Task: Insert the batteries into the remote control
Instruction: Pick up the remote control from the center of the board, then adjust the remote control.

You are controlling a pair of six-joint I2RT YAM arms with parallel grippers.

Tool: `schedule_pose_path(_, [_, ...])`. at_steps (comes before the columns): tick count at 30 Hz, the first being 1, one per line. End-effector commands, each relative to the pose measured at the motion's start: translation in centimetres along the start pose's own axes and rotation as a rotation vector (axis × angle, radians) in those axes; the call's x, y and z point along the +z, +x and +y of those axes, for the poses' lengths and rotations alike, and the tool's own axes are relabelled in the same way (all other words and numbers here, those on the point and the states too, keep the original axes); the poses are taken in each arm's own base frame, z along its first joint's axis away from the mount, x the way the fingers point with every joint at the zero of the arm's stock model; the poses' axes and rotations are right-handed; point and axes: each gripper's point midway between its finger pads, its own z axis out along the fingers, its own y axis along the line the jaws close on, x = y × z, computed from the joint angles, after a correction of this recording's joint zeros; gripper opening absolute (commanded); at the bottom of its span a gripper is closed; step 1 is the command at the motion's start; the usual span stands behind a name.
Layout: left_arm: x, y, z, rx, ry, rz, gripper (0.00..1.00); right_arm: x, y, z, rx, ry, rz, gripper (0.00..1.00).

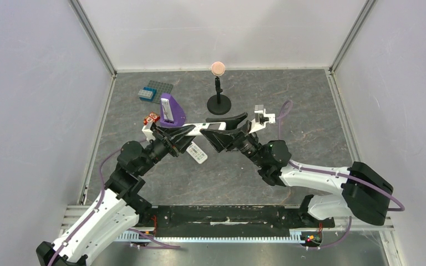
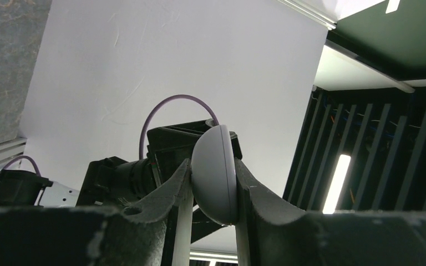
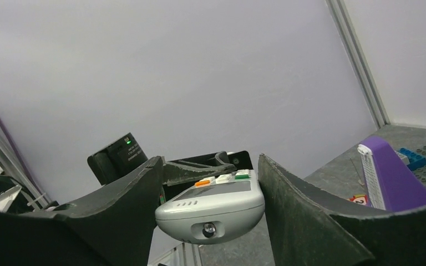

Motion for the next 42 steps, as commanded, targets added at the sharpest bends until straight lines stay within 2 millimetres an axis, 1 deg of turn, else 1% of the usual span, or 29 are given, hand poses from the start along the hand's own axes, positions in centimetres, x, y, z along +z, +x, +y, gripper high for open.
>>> schedule_pose_path(1, [-0.2, 0.1, -1.6, -0.067, 0.077, 0.008, 0.02, 1.7, -1.7, 1.6, 0.011, -0.039, -0.056, 0.62])
schedule_pose_path(3, [-0.2, 0.1, -1.5, -0.069, 0.074, 0.009, 0.02, 2.0, -1.4, 1.5, 0.013, -0.031, -0.043, 0.54])
schedule_pose_path(5, [-0.2, 0.1, -1.3, -0.068, 0.071, 0.009, 0.02, 2.3, -1.0, 1.2, 0.015, -0.018, -0.024, 0.42])
schedule_pose_path(6, [-0.2, 0.1, -1.3, -0.062, 0.071, 0.008, 0.07, 2.4, -1.0, 1.1, 0.014, -0.012, -0.02, 0.36])
schedule_pose_path(8, [-0.2, 0.0, -1.0, -0.044, 0.064, 0.009, 0.25, 2.7, -0.8, 1.0, 0.018, 0.002, -0.002, 0.24])
schedule_pose_path(10, [-0.2, -0.1, -0.6, -0.013, 0.052, 0.004, 0.5, 2.8, -0.7, 0.2, 0.022, 0.052, 0.014, 0.16])
schedule_pose_path(12, [-0.3, -0.2, 0.0, 0.022, 0.038, -0.005, 0.59, 2.8, -0.6, -0.3, 0.025, 0.093, 0.03, 0.11])
schedule_pose_path(15, [-0.5, -0.8, 1.2, 0.07, 0.012, -0.024, 0.67, 2.6, -0.3, -1.3, 0.027, 0.17, 0.072, 0.07])
schedule_pose_path(17, [-0.7, -1.4, 2.7, 0.098, -0.023, -0.039, 0.72, 2.5, -0.1, -1.9, 0.021, 0.217, 0.101, 0.05])
schedule_pose_path(21, [-1.3, -2.3, 4.9, 0.194, -0.057, -0.061, 0.75, 1.9, 0.6, -3.6, -0.007, 0.344, 0.189, 0.03])
schedule_pose_path(22, [-1.5, -2.6, 5.4, 0.24, -0.065, -0.065, 0.75, 1.8, 0.5, -4.0, -0.019, 0.374, 0.204, 0.03])
schedule_pose_path(23, [-1.6, -2.8, 5.6, 0.279, -0.066, -0.075, 0.75, 1.5, 0.9, -4.7, -0.03, 0.416, 0.24, 0.03])
schedule_pose_path(24, [-1.8, -3.3, 6.3, 0.342, -0.087, -0.093, 0.76, 1.5, 0.8, -5.2, -0.041, 0.448, 0.264, 0.03])
schedule_pose_path(25, [-2.0, -3.8, 6.5, 0.438, -0.095, -0.114, 0.76, 1.2, 1.2, -5.9, -0.054, 0.487, 0.309, 0.03])
schedule_pose_path(26, [-2.4, -4.7, 7.0, 0.531, -0.131, -0.153, 0.76, 1.1, 1.1, -6.2, -0.065, 0.512, 0.338, 0.02])
schedule_pose_path(28, [-3.3, -6.4, 7.1, 0.755, -0.193, -0.222, 0.76, 0.3, 1.5, -7.3, -0.084, 0.573, 0.42, 0.02])
schedule_pose_path(29, [-3.7, -6.9, 6.8, 0.867, -0.212, -0.244, 0.75, 0.3, 1.3, -7.8, -0.094, 0.589, 0.448, 0.02])
schedule_pose_path(30, [-3.9, -7.1, 6.3, 0.933, -0.215, -0.254, 0.75, -0.3, 1.4, -8.3, -0.106, 0.612, 0.491, 0.02])
schedule_pose_path(32, [-3.8, -6.9, 5.2, 1.095, -0.19, -0.234, 0.74, -0.8, 1.4, -8.8, -0.132, 0.632, 0.56, 0.03])
schedule_pose_path(33, [-3.5, -6.3, 4.4, 1.15, -0.163, -0.214, 0.74, -1.2, 1.5, -9.1, -0.144, 0.637, 0.596, 0.03])
schedule_pose_path(34, [-3.0, -5.1, 3.5, 1.221, -0.113, -0.16, 0.74, -1.4, 1.6, -9.2, -0.153, 0.633, 0.621, 0.04])
schedule_pose_path(35, [-2.5, -3.9, 2.9, 1.308, -0.074, -0.089, 0.69, -1.8, 1.6, -9.5, -0.16, 0.637, 0.639, 0.04])
schedule_pose_path(37, [-1.5, -2.6, 2.8, 1.456, -0.064, 0.025, 0.67, -2.6, 1.8, -9.9, -0.155, 0.643, 0.661, 0.04])
schedule_pose_path(38, [-0.8, -2.5, 2.9, 1.524, -0.079, 0.078, 0.66, -3.0, 1.9, -10.0, -0.147, 0.639, 0.679, 0.04])
schedule_pose_path(39, [-0.3, -2.4, 3.3, 1.561, -0.09, 0.12, 0.66, -3.2, 2.1, -10.1, -0.139, 0.643, 0.693, 0.04])
schedule_pose_path(42, [1.1, -1.1, 4.0, 1.662, -0.05, 0.259, 0.66, -3.9, 2.3, -10.4, -0.118, 0.651, 0.732, 0.04])
